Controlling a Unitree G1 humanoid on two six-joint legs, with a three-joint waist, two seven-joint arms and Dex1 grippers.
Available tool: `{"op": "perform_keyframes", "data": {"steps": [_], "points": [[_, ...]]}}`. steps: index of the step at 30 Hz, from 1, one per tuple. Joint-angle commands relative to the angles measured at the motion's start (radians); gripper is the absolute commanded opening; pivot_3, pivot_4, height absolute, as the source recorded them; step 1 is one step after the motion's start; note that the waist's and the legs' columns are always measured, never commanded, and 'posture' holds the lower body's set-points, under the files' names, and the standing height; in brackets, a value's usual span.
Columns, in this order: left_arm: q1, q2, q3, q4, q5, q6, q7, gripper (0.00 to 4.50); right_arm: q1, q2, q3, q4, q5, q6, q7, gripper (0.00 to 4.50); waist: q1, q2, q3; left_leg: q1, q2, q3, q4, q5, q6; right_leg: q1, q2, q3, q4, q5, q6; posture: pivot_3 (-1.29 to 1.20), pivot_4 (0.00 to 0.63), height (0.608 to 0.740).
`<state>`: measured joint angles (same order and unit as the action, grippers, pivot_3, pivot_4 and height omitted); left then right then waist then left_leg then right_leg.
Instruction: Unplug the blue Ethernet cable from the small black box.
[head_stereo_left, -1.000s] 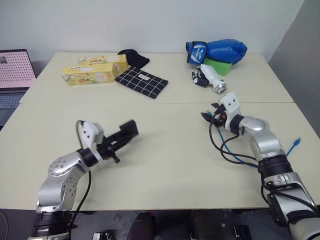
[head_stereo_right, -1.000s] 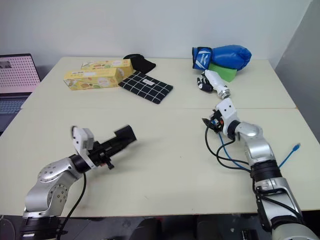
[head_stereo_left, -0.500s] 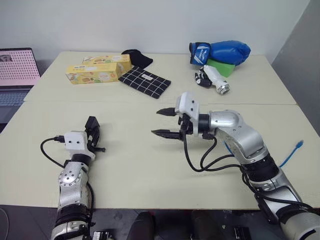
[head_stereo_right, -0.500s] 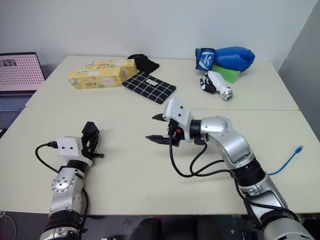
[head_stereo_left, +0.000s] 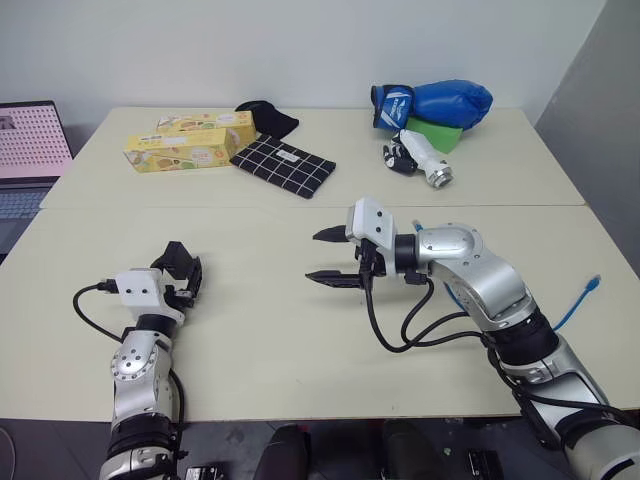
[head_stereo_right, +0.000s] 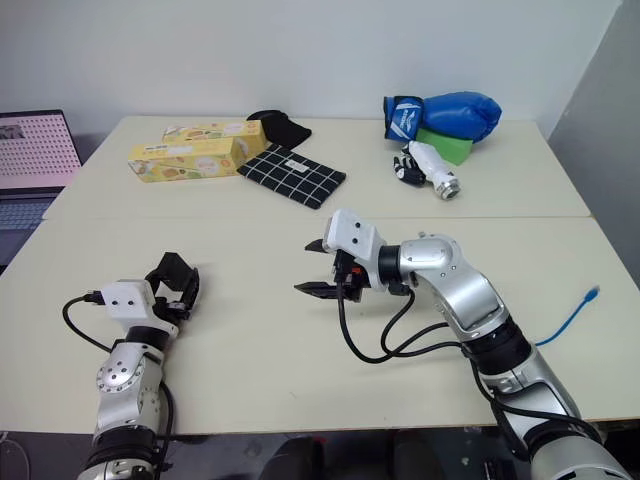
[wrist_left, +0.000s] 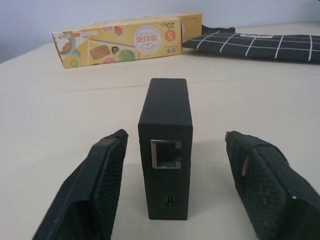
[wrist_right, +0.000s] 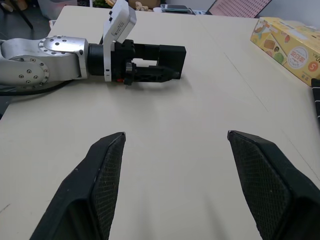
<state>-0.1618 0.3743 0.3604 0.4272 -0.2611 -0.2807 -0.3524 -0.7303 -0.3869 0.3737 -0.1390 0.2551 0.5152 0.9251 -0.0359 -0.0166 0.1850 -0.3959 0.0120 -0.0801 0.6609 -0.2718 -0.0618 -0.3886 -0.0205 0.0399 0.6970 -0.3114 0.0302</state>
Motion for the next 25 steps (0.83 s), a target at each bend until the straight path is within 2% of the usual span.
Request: {"op": "perform_keyframes", "data": {"steps": [1, 5, 8, 13, 16, 20, 25], "points": [[0.101, 0.029, -0.019, -0.146, 0.03, 0.184, 0.044, 4.25, 0.025, -0.005, -0.028, -0.057, 0.01, 0.021, -0.014, 3.45, -0.002, 0.0, 0.0, 0.0, 0.0, 0.0, 0.0, 0.0, 0.0, 0.0, 0.0, 0.0, 0.0, 0.0, 0.0, 0.0, 0.15, 0.74], [0.266, 0.105, -0.021, -0.419, 0.016, 0.284, -0.027, 4.25, 0.103, -0.044, -0.094, -0.091, 0.02, 0.066, -0.058, 3.45, -0.01, 0.0, 0.0, 0.0, 0.002, -0.001, -0.001, 0.0, 0.0, 0.0, 0.0, 0.0, 0.0, 0.0, 0.0, 0.0, 0.15, 0.74], [0.337, 0.184, 0.018, -0.546, -0.024, 0.412, -0.065, 4.25, 0.129, -0.074, -0.173, -0.107, 0.045, 0.12, -0.09, 3.45, -0.005, 0.0, 0.001, 0.0, 0.002, -0.001, -0.001, 0.0, 0.0, 0.0, -0.001, 0.0, 0.0, 0.0, 0.0, 0.0, 0.15, 0.74], [0.411, 0.316, 0.118, -0.722, -0.158, 0.563, -0.195, 4.25, 0.164, -0.19, -0.302, -0.115, 0.136, 0.216, -0.03, 3.45, 0.005, -0.001, 0.002, 0.0, 0.001, -0.002, -0.001, 0.0, 0.0, 0.001, 0.002, -0.001, 0.0, 0.0, -0.001, 0.0, 0.15, 0.74], [0.43, 0.391, 0.169, -0.78, -0.227, 0.647, -0.276, 4.25, 0.173, -0.278, -0.347, -0.078, 0.161, 0.239, 0.02, 3.45, 0.007, -0.001, 0.002, -0.001, 0.0, -0.001, -0.001, 0.0, 0.0, 0.001, 0.002, -0.002, -0.001, 0.0, -0.001, 0.0, 0.15, 0.74], [0.44, 0.45, 0.209, -0.806, -0.272, 0.714, -0.342, 4.25, 0.172, -0.343, -0.373, -0.038, 0.166, 0.241, 0.043, 3.45, 0.002, -0.001, 0.002, 0.0, 0.0, 0.0, -0.001, 0.0, 0.0, 0.001, 0.002, -0.001, -0.001, 0.0, -0.001, 0.0, 0.15, 0.74], [0.426, 0.483, 0.237, -0.788, -0.297, 0.745, -0.402, 4.25, 0.177, -0.391, -0.384, -0.012, 0.158, 0.231, 0.038, 3.45, -0.002, -0.001, 0.002, 0.0, 0.001, 0.002, -0.002, 0.0, 0.0, 0.0, 0.002, -0.001, -0.001, -0.001, -0.001, 0.0, 0.15, 0.74]]}}
